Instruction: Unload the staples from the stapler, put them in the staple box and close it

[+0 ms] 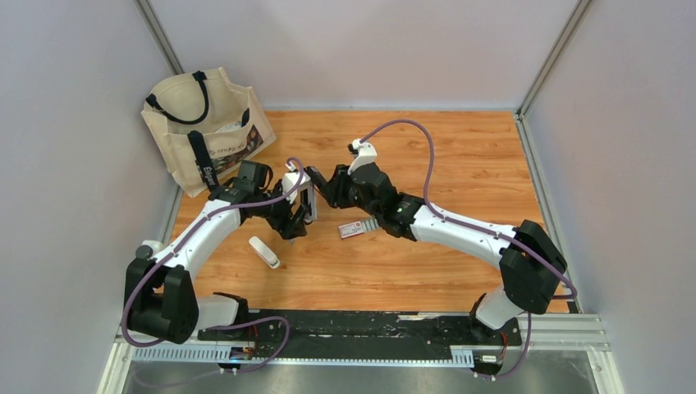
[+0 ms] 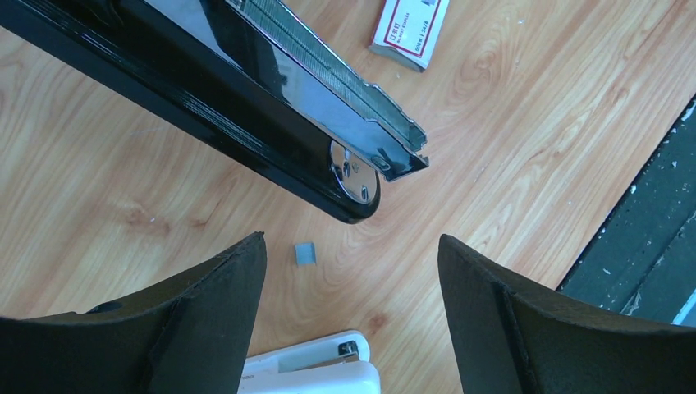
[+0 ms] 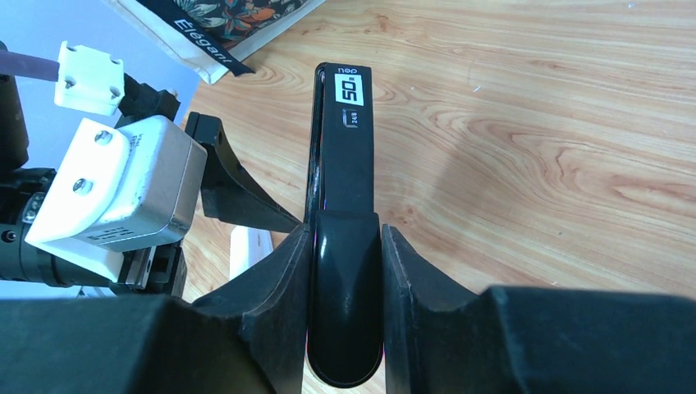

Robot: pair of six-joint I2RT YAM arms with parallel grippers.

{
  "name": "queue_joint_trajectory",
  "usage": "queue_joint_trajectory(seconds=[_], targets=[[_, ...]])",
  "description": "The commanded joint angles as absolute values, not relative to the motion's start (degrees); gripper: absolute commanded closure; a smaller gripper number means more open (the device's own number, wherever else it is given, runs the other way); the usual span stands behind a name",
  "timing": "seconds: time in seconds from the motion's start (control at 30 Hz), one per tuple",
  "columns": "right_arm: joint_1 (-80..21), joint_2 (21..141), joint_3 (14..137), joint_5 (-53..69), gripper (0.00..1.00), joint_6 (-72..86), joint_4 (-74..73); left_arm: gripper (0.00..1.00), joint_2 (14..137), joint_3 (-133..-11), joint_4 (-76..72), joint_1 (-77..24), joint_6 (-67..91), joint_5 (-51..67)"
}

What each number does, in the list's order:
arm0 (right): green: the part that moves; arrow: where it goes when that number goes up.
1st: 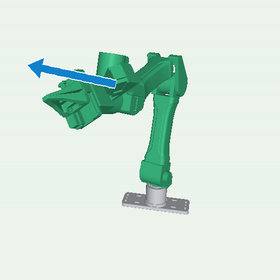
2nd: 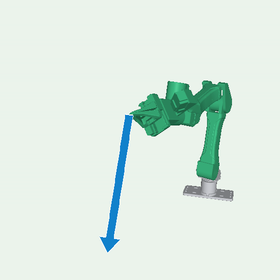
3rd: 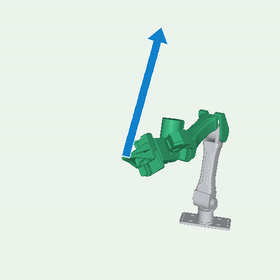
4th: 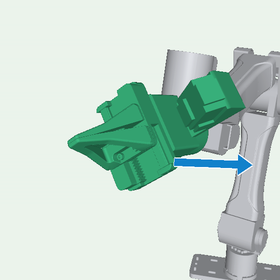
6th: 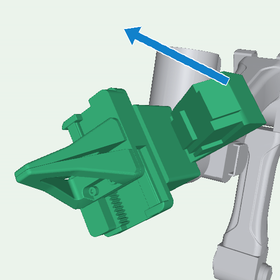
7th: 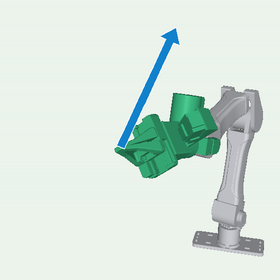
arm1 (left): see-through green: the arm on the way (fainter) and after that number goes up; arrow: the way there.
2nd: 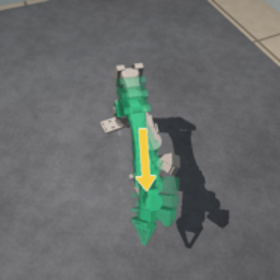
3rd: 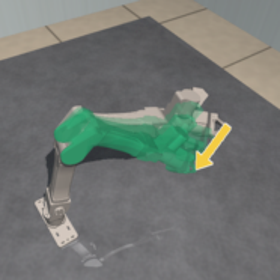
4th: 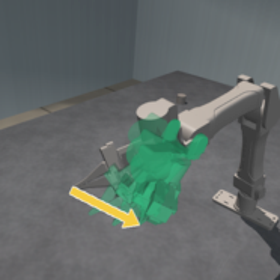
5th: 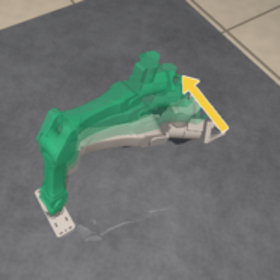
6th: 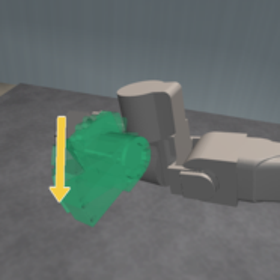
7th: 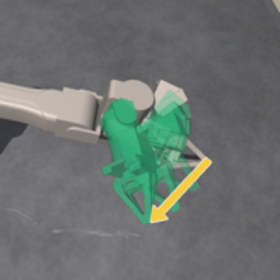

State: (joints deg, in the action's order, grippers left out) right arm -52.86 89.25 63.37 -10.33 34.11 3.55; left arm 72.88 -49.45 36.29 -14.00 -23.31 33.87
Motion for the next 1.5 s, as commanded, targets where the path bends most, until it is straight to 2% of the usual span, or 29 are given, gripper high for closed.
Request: queue_joint_trajectory(seconds=[0.0,0.23,0.47,0.8,1.0,1.13,1.47], targets=[[-53.5,86.7,65.4,-12.2,1.0,38.1,12.1,0.16,72.7,-50.4,33.5,-14.2,-22.6,35.3],[-54.1,86.0,63.0,-11.1,1.0,41.6,14.9,0.18,74.0,-50.1,30.9,-14.2,-22.1,35.6],[-55.0,84.4,62.0,-11.8,1.0,41.7,14.4,0.51,74.6,-51.1,31.3,-14.2,-25.0,35.9],[-55.1,84.0,60.4,-8.9,1.0,43.0,14.4,0.59,72.1,-49.4,28.9,-14.2,-26.5,31.1],[-57.6,80.4,54.0,-7.1,1.0,40.5,14.2,0.74,71.1,-49.0,23.6,-14.2,-27.9,22.0],[-60.7,78.2,50.4,-8.6,1.0,36.8,13.5,0.88,73.9,-49.1,21.4,-14.2,-30.0,19.1],[-67.0,72.9,39.9,-15.4,1.0,37.0,13.4,0.91,75.6,-46.2,15.1,-15.6,-34.4,14.1]])
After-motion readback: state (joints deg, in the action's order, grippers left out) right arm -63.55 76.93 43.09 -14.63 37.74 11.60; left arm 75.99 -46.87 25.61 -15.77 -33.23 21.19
